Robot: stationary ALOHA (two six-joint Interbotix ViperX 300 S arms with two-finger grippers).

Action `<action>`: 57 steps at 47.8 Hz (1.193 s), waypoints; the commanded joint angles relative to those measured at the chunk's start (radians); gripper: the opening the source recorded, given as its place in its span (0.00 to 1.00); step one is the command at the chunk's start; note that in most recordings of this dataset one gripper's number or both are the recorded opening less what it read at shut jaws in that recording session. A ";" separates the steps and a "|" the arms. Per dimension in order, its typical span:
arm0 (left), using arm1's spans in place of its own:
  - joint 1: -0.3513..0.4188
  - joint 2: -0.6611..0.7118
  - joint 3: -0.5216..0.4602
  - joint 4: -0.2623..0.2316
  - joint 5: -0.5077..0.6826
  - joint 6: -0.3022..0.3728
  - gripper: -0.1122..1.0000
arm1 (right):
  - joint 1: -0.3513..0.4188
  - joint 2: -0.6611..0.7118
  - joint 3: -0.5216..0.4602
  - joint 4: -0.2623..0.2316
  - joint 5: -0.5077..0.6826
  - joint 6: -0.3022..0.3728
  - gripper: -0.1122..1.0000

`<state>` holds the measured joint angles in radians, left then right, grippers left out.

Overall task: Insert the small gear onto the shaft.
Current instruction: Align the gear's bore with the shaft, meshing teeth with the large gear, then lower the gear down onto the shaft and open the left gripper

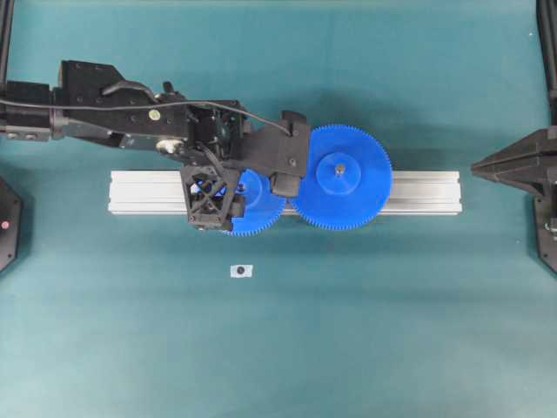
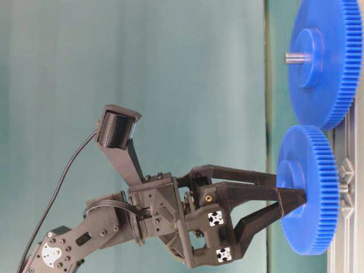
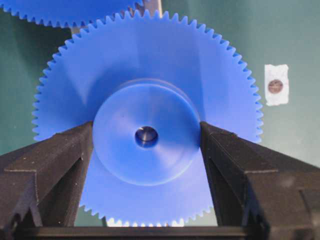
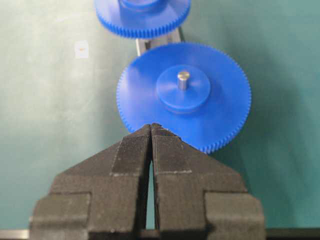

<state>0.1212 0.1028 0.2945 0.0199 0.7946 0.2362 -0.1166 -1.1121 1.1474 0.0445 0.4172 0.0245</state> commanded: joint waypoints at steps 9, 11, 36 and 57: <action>0.011 -0.025 -0.052 0.003 -0.025 0.000 0.80 | -0.003 0.008 -0.006 0.000 -0.011 0.009 0.13; 0.011 -0.028 -0.054 0.003 -0.029 0.002 0.80 | -0.003 0.008 -0.006 0.002 -0.011 0.009 0.13; 0.009 -0.023 -0.046 0.002 -0.021 -0.009 0.81 | -0.003 0.008 -0.005 0.002 -0.017 0.009 0.13; 0.012 -0.091 0.006 0.003 -0.011 -0.058 0.81 | -0.003 0.006 -0.002 0.002 -0.020 0.009 0.13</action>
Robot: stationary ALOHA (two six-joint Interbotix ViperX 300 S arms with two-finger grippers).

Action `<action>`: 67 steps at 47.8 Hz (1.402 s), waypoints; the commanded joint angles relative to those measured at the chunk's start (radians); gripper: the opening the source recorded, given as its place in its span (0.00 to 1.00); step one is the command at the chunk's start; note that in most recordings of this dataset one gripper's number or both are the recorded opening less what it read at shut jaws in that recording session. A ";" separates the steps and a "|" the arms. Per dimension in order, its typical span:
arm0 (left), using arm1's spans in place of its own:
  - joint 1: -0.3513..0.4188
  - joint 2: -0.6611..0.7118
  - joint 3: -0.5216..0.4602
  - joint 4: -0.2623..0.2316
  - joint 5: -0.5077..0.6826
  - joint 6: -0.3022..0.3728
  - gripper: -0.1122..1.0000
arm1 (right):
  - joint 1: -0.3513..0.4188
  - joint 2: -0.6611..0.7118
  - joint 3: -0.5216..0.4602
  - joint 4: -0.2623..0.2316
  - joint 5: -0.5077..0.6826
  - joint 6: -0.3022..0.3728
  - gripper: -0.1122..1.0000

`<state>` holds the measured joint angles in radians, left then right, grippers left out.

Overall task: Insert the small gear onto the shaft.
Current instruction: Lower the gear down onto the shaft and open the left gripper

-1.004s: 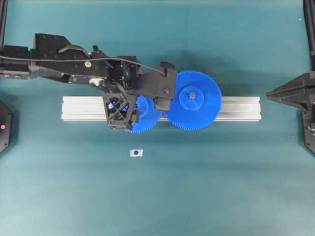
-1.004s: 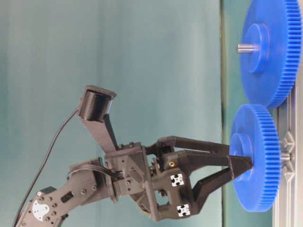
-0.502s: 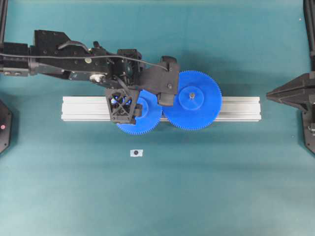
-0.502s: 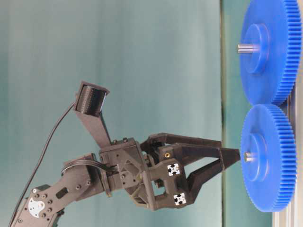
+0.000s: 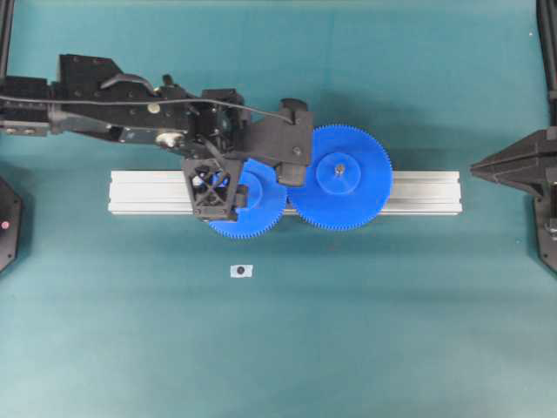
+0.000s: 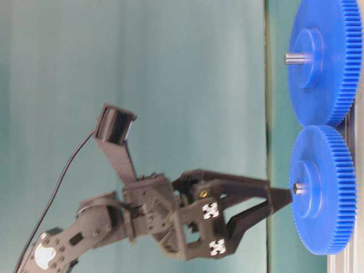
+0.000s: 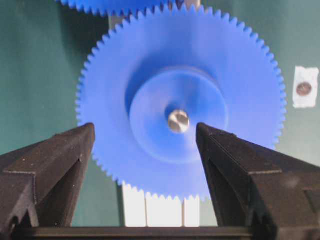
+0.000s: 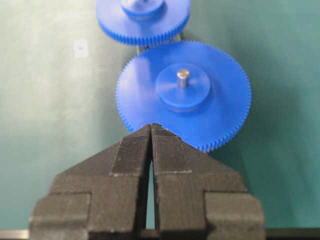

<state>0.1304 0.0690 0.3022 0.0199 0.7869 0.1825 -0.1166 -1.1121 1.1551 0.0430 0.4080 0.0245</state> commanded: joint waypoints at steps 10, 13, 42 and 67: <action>0.003 -0.153 0.043 0.003 -0.014 -0.040 0.80 | -0.005 0.008 -0.009 0.003 -0.011 0.021 0.13; 0.003 -0.178 0.048 0.003 -0.021 -0.049 0.80 | -0.003 0.006 -0.006 0.002 -0.012 0.034 0.13; 0.002 -0.037 0.189 0.002 -0.144 -0.175 0.80 | -0.003 0.008 0.000 0.000 -0.046 0.044 0.13; -0.084 -0.063 0.132 0.002 -0.202 -0.262 0.80 | -0.003 0.008 0.002 0.000 -0.046 0.046 0.13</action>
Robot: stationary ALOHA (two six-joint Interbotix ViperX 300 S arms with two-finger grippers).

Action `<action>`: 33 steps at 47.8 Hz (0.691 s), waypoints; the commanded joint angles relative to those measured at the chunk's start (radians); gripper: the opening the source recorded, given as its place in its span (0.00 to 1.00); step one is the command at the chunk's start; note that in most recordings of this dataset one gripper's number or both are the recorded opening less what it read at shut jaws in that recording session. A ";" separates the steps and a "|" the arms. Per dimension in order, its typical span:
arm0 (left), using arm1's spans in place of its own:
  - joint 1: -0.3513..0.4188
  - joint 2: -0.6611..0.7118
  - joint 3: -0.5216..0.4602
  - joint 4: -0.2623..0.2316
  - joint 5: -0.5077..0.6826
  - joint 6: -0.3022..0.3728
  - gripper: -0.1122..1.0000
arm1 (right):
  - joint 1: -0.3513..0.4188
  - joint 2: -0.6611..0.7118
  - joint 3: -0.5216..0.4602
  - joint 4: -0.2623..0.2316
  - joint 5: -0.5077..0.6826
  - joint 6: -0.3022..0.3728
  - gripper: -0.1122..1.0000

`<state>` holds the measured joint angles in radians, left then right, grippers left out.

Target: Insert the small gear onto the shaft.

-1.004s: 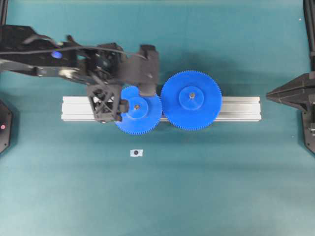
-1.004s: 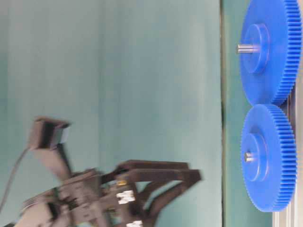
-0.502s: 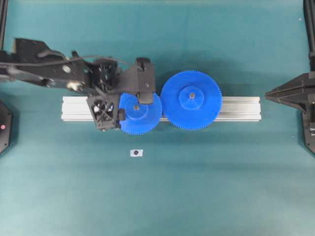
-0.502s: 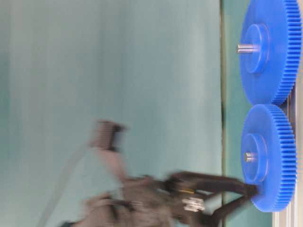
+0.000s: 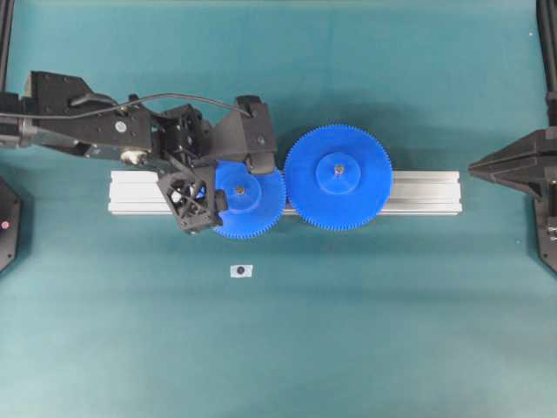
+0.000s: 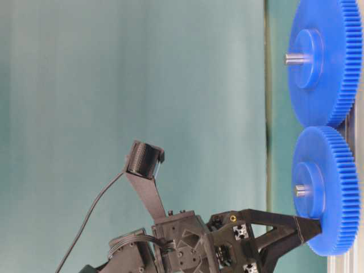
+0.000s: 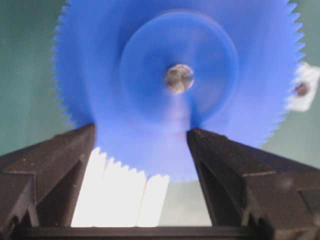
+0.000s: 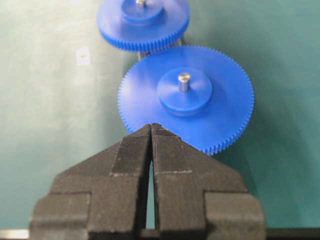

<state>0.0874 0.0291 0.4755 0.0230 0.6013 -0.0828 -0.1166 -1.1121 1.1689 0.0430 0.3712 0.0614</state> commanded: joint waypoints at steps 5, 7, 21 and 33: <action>-0.046 -0.026 -0.064 0.000 -0.017 0.000 0.80 | -0.005 0.008 -0.011 -0.002 -0.009 0.009 0.13; -0.041 -0.034 -0.077 -0.002 -0.017 0.002 0.80 | -0.003 0.008 -0.011 0.000 -0.009 0.009 0.13; 0.011 -0.155 -0.144 -0.002 -0.023 0.044 0.80 | -0.015 0.008 -0.011 0.000 -0.009 0.014 0.13; 0.029 -0.279 -0.143 0.000 -0.025 0.075 0.80 | -0.015 0.006 -0.009 0.000 -0.009 0.015 0.13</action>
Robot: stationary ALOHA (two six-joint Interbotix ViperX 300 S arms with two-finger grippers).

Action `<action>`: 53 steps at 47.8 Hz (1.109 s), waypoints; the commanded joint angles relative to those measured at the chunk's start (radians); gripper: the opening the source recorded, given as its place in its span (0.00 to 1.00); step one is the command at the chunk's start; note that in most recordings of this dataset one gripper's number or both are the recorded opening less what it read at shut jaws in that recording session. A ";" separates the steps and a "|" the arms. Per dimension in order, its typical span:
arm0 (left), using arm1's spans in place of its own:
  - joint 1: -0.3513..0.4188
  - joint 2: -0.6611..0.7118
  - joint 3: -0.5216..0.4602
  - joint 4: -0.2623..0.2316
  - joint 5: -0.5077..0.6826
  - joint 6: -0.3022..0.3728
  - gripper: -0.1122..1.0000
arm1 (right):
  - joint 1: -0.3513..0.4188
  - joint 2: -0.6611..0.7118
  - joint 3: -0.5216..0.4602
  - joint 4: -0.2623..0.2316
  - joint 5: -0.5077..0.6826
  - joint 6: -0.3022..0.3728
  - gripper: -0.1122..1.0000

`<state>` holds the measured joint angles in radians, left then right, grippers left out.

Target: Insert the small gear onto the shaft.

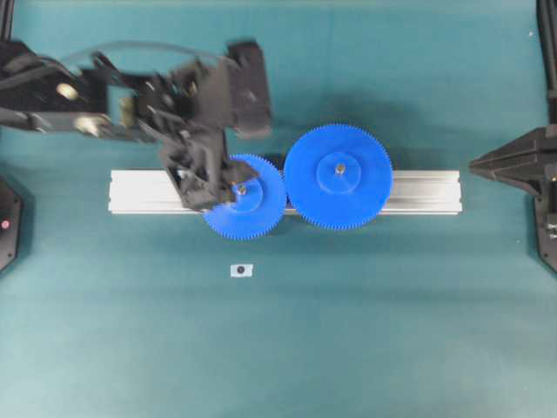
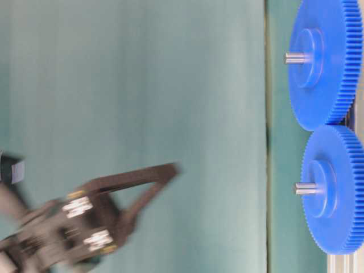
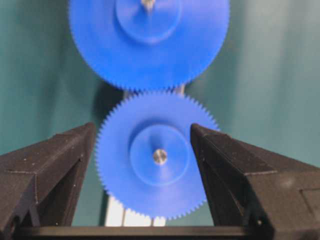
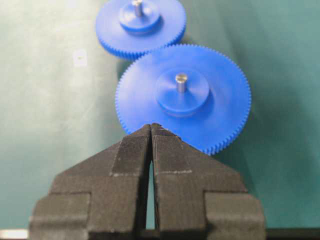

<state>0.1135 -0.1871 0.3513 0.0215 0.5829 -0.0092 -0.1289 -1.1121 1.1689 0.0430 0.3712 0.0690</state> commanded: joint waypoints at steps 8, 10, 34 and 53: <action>0.003 -0.170 0.025 0.000 -0.008 0.003 0.80 | -0.003 0.006 -0.011 0.000 -0.009 0.008 0.13; 0.003 -0.195 0.043 0.002 -0.008 0.003 0.80 | -0.003 0.006 -0.011 0.000 -0.009 0.008 0.13; -0.049 -0.430 0.268 0.002 -0.175 -0.005 0.80 | -0.003 0.006 -0.012 0.000 -0.009 0.008 0.13; -0.052 -0.430 0.288 0.002 -0.179 -0.005 0.80 | -0.003 0.006 -0.011 0.002 -0.009 0.009 0.13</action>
<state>0.0644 -0.6105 0.6519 0.0215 0.4126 -0.0153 -0.1289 -1.1121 1.1689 0.0430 0.3712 0.0706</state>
